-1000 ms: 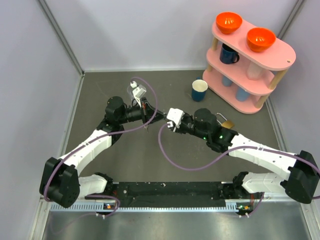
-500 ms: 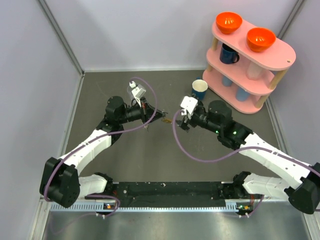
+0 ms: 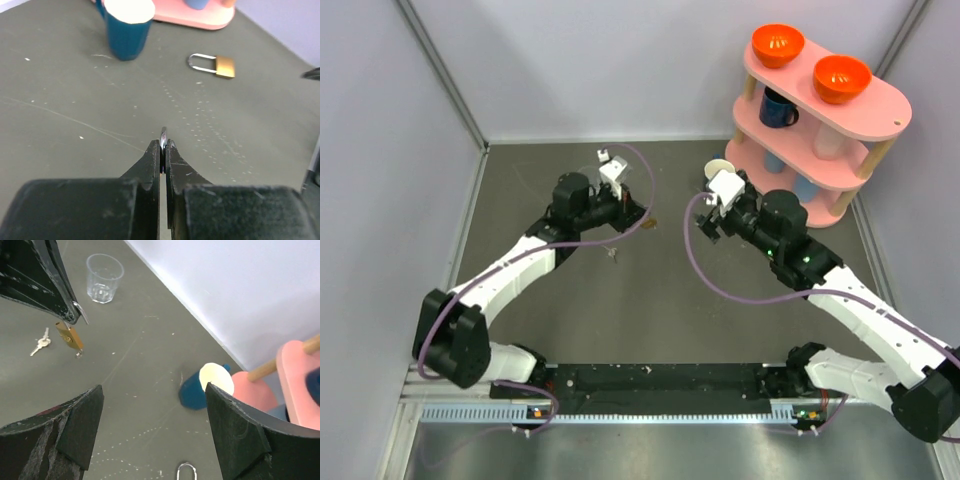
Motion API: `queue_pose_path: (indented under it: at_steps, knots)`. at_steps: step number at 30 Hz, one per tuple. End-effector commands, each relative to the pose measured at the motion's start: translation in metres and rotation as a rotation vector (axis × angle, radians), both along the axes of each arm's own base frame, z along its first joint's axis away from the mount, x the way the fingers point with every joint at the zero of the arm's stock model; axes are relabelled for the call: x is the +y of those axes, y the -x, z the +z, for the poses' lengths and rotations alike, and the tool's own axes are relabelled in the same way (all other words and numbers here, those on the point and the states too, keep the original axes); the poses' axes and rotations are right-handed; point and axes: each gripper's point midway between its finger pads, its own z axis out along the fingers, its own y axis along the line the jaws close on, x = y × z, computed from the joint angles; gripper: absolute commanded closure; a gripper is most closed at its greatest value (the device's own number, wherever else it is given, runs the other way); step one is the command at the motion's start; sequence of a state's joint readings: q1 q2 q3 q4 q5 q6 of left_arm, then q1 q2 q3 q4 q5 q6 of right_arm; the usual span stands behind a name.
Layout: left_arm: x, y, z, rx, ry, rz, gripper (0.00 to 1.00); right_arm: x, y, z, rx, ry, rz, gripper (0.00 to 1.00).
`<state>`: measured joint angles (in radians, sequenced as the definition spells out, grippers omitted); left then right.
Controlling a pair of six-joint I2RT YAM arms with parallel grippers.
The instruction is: Unlock with the key
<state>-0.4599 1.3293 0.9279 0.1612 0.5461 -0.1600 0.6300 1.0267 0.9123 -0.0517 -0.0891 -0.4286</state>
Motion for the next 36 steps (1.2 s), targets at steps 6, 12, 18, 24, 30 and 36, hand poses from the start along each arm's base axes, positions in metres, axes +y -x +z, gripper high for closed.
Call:
queue_pose_path:
  at_steps: [6,12,18,24,30,36]
  knots:
    - [-0.023,-0.059,-0.011,-0.240,-0.388,0.176,1.00,-0.034,-0.012,0.043,-0.107,-0.063,-0.099,0.19]
    - [-0.031,-0.097,-0.019,-0.307,-0.537,0.321,1.00,-0.043,-0.018,0.040,-0.112,-0.048,-0.135,0.19]
    - [-0.048,-0.118,-0.033,-0.386,-0.685,0.400,1.00,-0.046,-0.024,0.035,-0.112,-0.021,-0.156,0.19]
    - [-0.085,-0.122,-0.058,-0.466,-0.768,0.371,1.00,-0.050,-0.025,0.035,-0.119,-0.010,-0.176,0.19]
    - [-0.115,-0.120,-0.098,-0.452,-0.847,0.299,1.00,-0.061,-0.024,0.054,-0.169,-0.051,-0.210,0.18]
    - [-0.131,-0.113,-0.129,-0.453,-0.903,0.244,1.00,-0.075,-0.014,0.078,-0.222,-0.099,-0.235,0.18]
